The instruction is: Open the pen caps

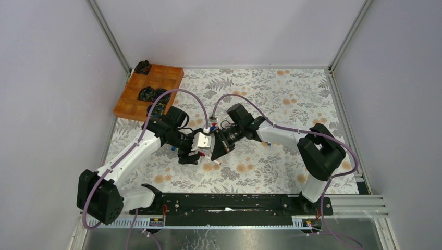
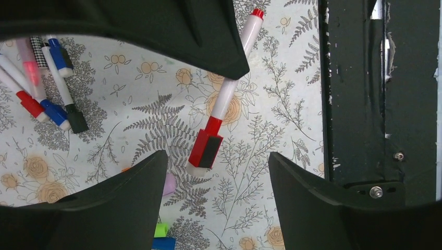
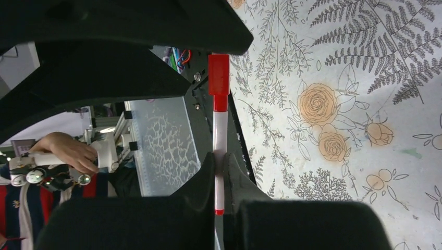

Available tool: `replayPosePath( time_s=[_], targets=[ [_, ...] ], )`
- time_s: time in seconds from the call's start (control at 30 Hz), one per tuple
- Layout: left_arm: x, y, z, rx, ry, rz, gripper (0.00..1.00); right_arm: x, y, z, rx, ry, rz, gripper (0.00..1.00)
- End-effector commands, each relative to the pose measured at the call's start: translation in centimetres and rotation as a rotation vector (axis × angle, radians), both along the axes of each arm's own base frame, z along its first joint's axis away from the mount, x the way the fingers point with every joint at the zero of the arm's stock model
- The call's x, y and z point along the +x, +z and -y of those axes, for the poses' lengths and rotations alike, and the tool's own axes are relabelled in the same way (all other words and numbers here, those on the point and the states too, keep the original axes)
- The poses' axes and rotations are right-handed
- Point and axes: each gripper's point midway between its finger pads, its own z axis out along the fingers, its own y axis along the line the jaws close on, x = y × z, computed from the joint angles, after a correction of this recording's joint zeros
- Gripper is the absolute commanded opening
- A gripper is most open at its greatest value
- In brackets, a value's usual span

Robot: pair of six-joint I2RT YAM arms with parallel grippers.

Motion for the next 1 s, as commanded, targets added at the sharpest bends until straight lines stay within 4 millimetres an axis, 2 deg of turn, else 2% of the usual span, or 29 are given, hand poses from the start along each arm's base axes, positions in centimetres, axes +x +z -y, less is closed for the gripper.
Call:
replayPosePath(
  time_s=[0.0,0.17,0.23,0.53,0.63,0.73,0.83,0.97],
  targets=[
    [-0.6,-0.4,0.6,-0.009,-0.036,-0.012,0.76,0.0,2.3,-1.0,0.07,0.039,-0.068,0.0],
    [-1.1,-1.1,1.0,0.011,-0.065,-0.028,0.7,0.3,2.8,-1.4,0.087,0.035,-0.077,0.0],
    [-1.1,-1.3,0.9,0.026,-0.066,-0.025,0.64,0.4,2.9,-1.5,0.094,0.032,-0.082,0.0],
    [-0.1,-1.3,1.1,0.036,-0.046,0.037,0.32,0.3,2.4,-1.6,0.087,0.026,-0.112,0.0],
    [0.0,-1.0,1.2,0.039,-0.049,0.051,0.19,0.4,2.4,-1.9,0.112,0.024,-0.117,0.17],
    [0.1,-0.8,1.3,0.042,-0.053,0.06,0.0,-0.2,2.4,-2.4,0.133,0.041,-0.141,0.34],
    [0.1,-0.7,1.5,0.046,-0.06,0.065,0.0,-0.8,2.4,-3.0,0.144,0.07,-0.177,0.41],
    [0.0,-0.6,1.5,0.056,-0.072,0.069,0.0,-1.0,2.0,-3.6,0.14,0.096,-0.203,0.38]
  ],
)
